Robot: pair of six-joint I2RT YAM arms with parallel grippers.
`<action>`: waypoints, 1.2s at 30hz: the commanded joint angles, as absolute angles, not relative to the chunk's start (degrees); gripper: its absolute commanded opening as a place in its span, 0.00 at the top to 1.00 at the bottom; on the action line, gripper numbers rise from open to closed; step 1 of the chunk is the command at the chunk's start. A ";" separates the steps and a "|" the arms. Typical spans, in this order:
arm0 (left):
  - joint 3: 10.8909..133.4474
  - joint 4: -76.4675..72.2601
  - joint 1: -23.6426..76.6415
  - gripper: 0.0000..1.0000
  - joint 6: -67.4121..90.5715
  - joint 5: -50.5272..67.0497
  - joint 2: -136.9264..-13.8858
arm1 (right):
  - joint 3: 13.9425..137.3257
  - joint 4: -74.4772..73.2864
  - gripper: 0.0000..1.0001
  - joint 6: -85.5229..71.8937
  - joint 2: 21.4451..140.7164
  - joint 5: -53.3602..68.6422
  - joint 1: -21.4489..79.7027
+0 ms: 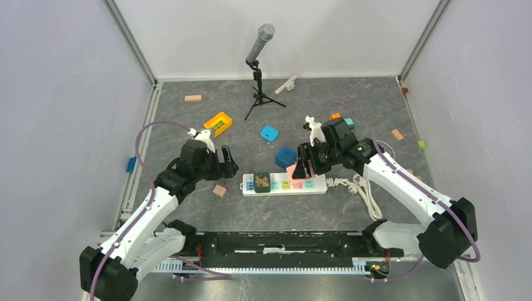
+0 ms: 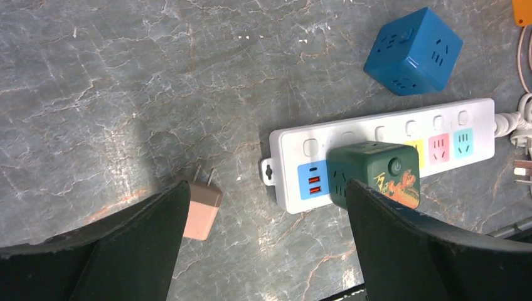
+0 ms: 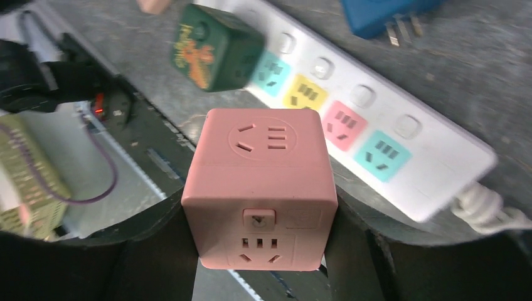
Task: Insert the plug
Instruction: Insert the plug into the socket.
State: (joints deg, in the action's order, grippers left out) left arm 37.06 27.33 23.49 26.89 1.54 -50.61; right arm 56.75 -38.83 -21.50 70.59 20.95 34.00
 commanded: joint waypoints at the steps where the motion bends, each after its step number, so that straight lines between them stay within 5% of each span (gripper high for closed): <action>1: 36.30 30.48 23.24 0.00 22.67 0.22 -47.54 | 54.87 -28.66 1.00 -23.62 70.39 38.58 32.78; 11: 34.15 30.27 23.24 0.00 22.53 -12.04 -41.99 | 51.87 -25.49 1.00 -23.39 73.72 46.93 32.71; 16: 33.21 32.04 23.27 0.00 24.81 -21.95 -38.48 | 51.18 -25.52 1.00 -23.79 74.16 43.19 32.72; 25: 30.94 31.73 23.27 0.00 26.19 -26.94 -32.35 | 54.46 -31.17 1.00 -27.06 77.90 23.16 33.21; 36: 30.45 31.64 23.22 0.00 26.98 -27.99 -32.96 | 53.60 -26.53 1.00 -35.10 79.87 16.44 38.54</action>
